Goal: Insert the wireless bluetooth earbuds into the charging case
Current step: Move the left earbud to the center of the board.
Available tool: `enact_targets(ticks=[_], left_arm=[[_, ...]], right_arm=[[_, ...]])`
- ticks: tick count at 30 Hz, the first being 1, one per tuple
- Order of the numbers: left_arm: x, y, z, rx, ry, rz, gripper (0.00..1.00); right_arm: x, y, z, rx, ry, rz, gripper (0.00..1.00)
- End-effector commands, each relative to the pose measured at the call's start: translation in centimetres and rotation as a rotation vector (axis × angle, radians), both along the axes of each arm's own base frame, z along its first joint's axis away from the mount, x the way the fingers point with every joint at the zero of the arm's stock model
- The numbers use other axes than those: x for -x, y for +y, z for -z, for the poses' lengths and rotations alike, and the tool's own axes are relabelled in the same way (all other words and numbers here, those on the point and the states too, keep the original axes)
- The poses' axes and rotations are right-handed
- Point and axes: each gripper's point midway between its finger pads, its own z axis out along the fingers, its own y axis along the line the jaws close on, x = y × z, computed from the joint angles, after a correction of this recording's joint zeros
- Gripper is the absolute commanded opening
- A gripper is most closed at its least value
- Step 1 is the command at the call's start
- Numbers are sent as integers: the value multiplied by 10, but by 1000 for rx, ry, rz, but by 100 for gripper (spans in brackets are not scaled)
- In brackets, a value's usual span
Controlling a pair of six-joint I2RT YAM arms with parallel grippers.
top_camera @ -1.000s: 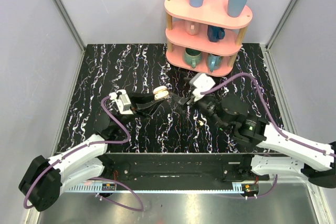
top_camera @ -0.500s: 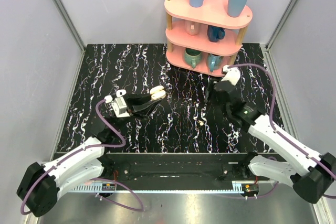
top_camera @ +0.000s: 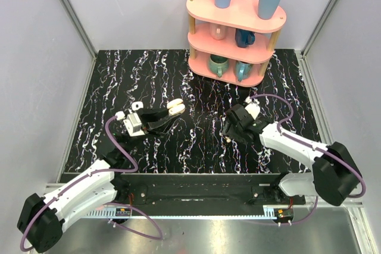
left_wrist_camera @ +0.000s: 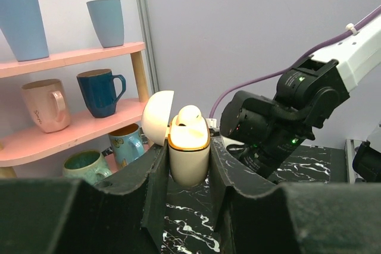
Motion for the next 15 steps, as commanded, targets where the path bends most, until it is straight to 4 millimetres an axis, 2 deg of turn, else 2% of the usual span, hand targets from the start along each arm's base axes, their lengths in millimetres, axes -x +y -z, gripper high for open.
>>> enact_targets(ticks=[1,6,9,15], left_arm=[[1,6,-12,26,-45,-28,0],[2,7,-14,29,-48,-29,0],[0,7,-13,26,-47,-32,0],[0,6,-11,23,-41,-32,0]], right_arm=[[-7,15,10,-103,22,103,65],[-6,21,30,-108,74,115,60],[-7,24,33,-107,80,107,57],[-9,9,36,-53,51,135,52]])
